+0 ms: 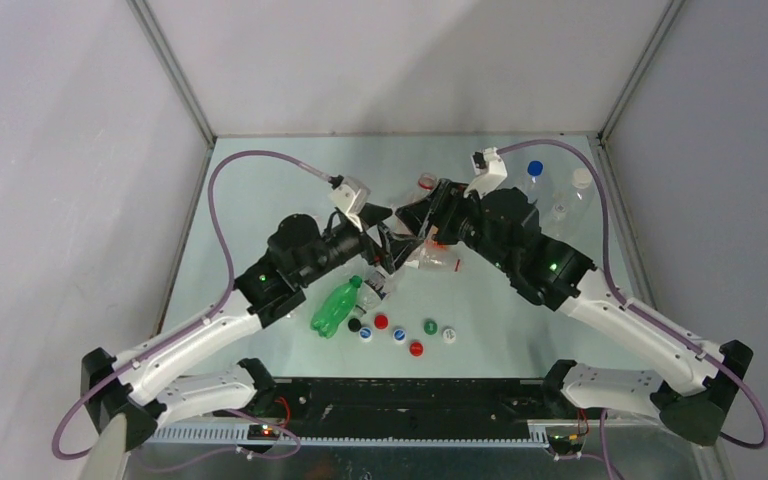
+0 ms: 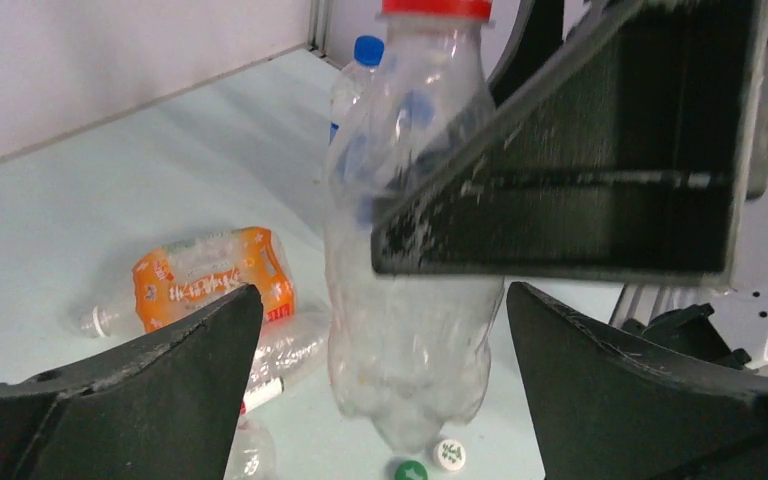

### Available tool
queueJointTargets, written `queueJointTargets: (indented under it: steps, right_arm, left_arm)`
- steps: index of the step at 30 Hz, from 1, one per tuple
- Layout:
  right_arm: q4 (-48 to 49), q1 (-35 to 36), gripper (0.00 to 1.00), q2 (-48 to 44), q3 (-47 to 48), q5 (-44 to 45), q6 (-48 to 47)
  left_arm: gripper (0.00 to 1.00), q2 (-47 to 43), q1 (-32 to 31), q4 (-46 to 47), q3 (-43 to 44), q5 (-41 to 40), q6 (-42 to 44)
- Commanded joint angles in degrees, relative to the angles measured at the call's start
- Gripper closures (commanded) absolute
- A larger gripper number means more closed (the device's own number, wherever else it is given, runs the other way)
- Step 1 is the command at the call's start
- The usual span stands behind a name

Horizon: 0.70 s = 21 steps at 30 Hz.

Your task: Screw on the bottle caps

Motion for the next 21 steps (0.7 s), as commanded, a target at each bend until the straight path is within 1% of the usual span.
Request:
queueJointTargets:
  steps: [1,7,9,13,14,17,18,19,21]
  right_arm:
    - [6.09,1.31,0.54,-1.75,-1.46,0.50,2.79]
    - [7.84,1.59,0.53,-2.63,-2.54,0.97,2.82]
    - [8.68,1.31,0.51,-2.49,-2.66,-0.60,2.47]
    - [9.12,0.33,0.47,-2.10,-2.70,-4.92,2.29]
    - [8.98,0.11,0.45,-2.13,-2.69,-6.20,2.21]
    - [8.16,-1.50,0.39,-2.53,-2.66,-8.69,1.49]
    - [7.85,-2.49,0.34,-2.86,-2.68,-10.95,1.20]
    - [7.73,-2.97,0.32,-3.04,-2.70,-12.06,1.00]
    - [6.34,-4.96,0.22,-3.26,-2.05,-15.14,0.52]
  left_arm:
    - [0.03,2.35,-0.65,5.84,2.93,-0.76,-1.68]
    - [0.07,4.66,-1.00,7.79,3.34,-1.46,-1.29]
    - [0.10,5.49,-1.15,7.31,4.03,-0.50,0.04]
    - [0.26,5.81,-1.30,5.83,4.26,-0.95,3.07]
    - [0.30,5.48,-1.30,5.71,4.00,-1.40,4.09]
    - [0.38,4.47,-1.31,5.31,2.82,-1.64,6.82]
    - [0.41,4.05,-1.32,4.88,2.62,-1.58,8.68]
    - [0.43,3.82,-1.31,4.00,2.30,-1.54,9.75]
    - [0.45,3.20,-1.30,2.55,1.84,-1.40,12.23]
